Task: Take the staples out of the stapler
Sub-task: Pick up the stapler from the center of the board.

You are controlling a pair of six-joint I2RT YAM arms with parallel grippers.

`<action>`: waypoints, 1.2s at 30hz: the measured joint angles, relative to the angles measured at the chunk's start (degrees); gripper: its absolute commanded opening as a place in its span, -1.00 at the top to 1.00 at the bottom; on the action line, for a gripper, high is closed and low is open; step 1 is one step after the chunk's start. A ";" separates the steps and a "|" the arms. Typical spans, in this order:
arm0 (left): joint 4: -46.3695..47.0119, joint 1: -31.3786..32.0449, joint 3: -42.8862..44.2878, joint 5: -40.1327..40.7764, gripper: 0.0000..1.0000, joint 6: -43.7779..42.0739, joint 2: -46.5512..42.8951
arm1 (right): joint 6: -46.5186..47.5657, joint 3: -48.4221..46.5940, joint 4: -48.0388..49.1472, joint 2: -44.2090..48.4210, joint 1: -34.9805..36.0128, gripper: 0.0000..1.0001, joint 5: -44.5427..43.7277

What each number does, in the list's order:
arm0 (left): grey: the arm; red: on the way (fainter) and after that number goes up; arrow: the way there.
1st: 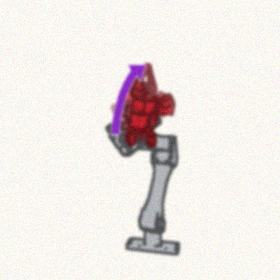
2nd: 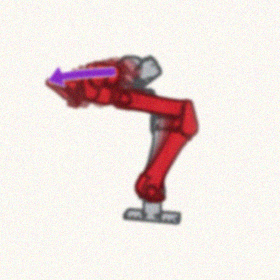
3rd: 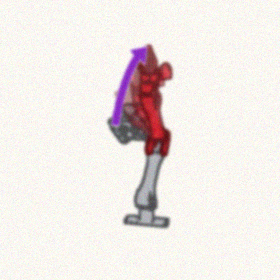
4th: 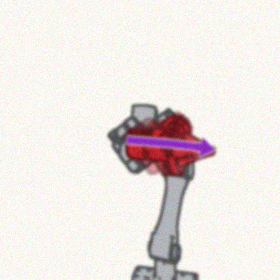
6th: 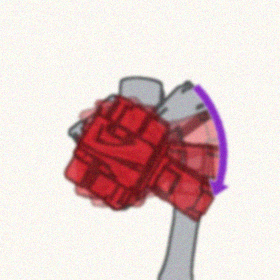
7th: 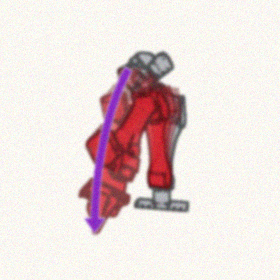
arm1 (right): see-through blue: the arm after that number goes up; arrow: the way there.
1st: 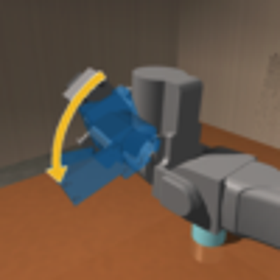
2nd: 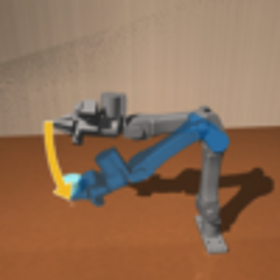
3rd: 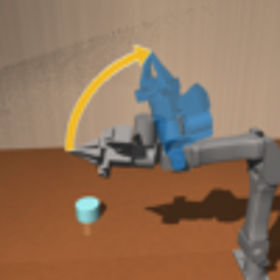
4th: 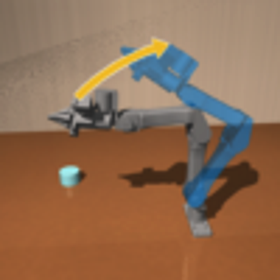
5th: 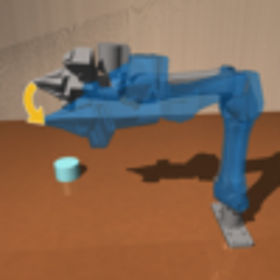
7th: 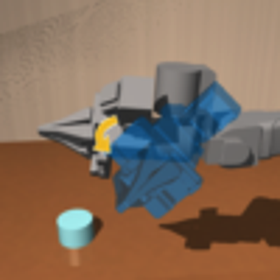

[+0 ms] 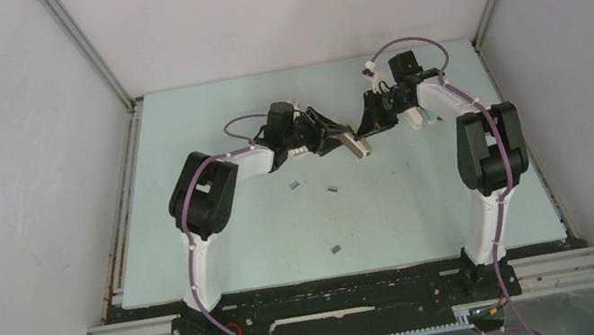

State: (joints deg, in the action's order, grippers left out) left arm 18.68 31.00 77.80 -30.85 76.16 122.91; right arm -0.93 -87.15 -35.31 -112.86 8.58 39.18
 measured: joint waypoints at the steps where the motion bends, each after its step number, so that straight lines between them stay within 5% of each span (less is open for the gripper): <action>1: -0.02 0.00 0.00 -0.02 0.14 0.13 0.09 | -0.11 0.00 0.00 0.00 0.04 0.82 0.09; 10: 0.04 -0.02 0.02 -0.76 0.98 0.59 0.17 | -0.57 0.15 -0.09 0.02 0.17 0.72 0.35; 20: -0.31 -0.07 0.02 -2.21 1.00 -0.74 0.02 | -0.48 0.28 -0.52 1.84 -1.01 -0.30 4.48; 36: -13.88 -5.55 -4.07 -9.44 1.00 -14.88 -13.35 | 5.70 3.63 -0.28 13.07 -4.02 -0.35 19.39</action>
State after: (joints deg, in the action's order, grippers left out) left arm 4.80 25.45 73.73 -40.29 61.28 109.56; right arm 4.78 -83.53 -35.59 -99.79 4.56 58.57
